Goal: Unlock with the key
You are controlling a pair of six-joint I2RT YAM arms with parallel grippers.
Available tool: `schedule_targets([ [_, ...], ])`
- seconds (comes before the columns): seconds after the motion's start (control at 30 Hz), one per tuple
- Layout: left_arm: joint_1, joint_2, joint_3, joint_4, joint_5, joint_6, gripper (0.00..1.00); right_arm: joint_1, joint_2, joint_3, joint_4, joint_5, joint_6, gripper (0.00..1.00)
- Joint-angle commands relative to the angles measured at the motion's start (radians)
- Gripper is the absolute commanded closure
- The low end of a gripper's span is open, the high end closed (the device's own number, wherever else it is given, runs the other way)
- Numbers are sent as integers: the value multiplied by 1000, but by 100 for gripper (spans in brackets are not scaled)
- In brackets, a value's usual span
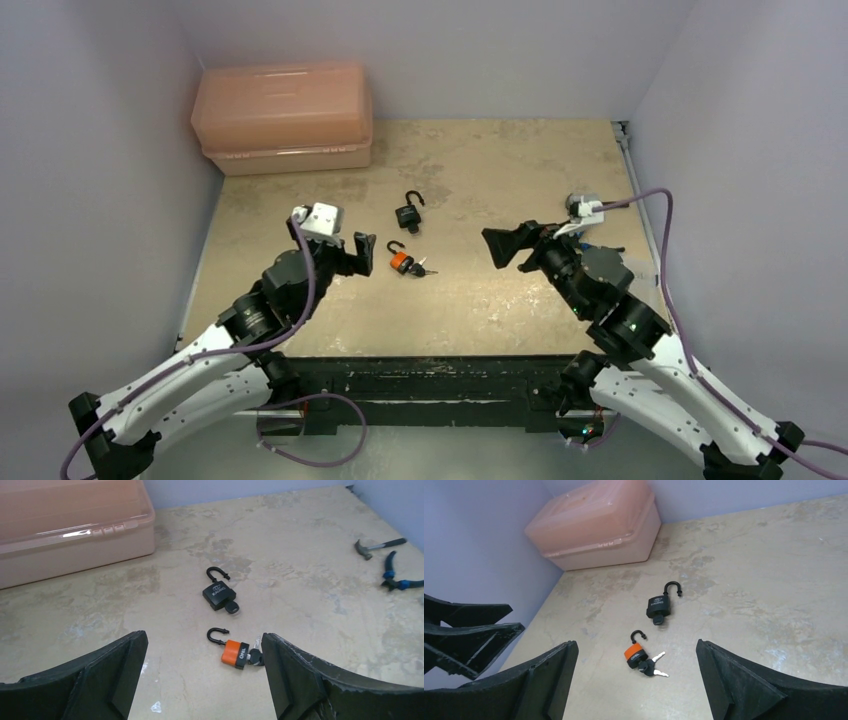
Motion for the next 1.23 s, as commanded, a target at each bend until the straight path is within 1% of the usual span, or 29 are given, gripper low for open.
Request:
schedule_targets([
  [0.0,2,84,17,124,-99,91,9,1,-94,-56,10,95,52,1],
  [0.07,2,118,3,139,-164,100,10,1,-128,-74,7,99,46,1],
  [0.2,9,129,-27,142,-278,101,10,1,-151,-81,-20,129,56,1],
  [0.33,10,121,-23,107,-349,86,10,1,-159,-100,-10,155,69,1],
  [0.5,9,99,-17,92,-310,75,10,1,-145,-123,11,149,88,1],
  [0.7,10,114,17,31,-268,37,11,1,-133,-132,14,145,100,1],
  [0.9,10,119,16,34,-214,63,12,1,-129,-148,10,183,136,1],
  [1.2,11,119,11,36,-179,99,12,1,-71,-124,-2,174,132,1],
])
